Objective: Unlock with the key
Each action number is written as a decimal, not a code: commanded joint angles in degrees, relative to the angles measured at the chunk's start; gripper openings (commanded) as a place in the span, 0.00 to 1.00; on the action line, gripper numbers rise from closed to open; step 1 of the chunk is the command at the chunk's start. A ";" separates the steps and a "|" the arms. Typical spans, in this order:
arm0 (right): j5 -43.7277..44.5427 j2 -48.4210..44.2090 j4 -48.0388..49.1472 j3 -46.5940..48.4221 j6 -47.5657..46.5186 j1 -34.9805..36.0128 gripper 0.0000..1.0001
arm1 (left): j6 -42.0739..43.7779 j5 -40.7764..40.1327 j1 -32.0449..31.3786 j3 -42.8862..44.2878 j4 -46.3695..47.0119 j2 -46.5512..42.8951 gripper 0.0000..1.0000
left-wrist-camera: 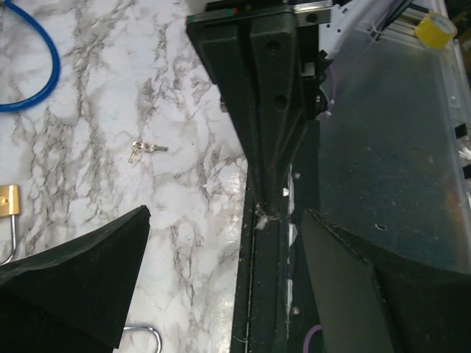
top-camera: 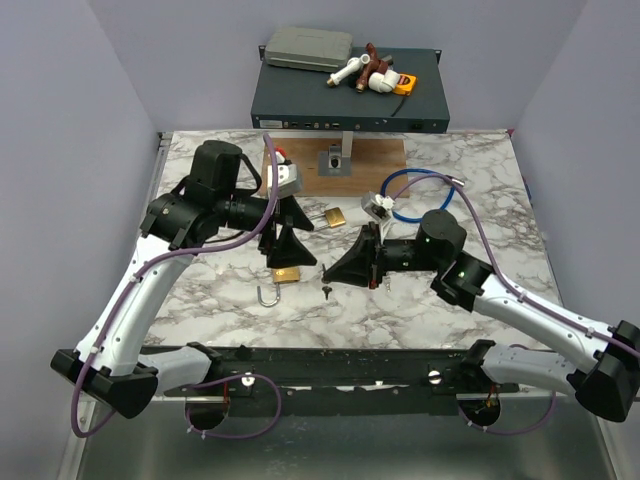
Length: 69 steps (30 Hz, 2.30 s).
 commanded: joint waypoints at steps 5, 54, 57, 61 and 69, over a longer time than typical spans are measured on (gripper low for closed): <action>-0.64 4.05 -5.01 7.52 -3.77 -0.20 0.01 | -0.78 7.41 -1.69 -4.77 1.40 -2.54 0.88; -2.75 3.80 2.06 7.74 0.43 -0.20 0.22 | -10.77 -0.93 -3.00 -5.16 8.28 -6.02 0.00; -2.76 3.61 3.97 6.77 1.31 -0.19 0.26 | -10.68 -0.84 -3.01 -4.94 8.41 -6.15 0.00; -3.08 3.54 5.55 5.82 1.84 -0.19 0.33 | -10.99 -0.77 -3.03 -4.13 8.59 -5.82 0.00; -0.52 2.83 10.64 2.89 1.49 -0.13 0.44 | -12.08 0.17 -3.01 -3.62 8.84 -5.46 0.00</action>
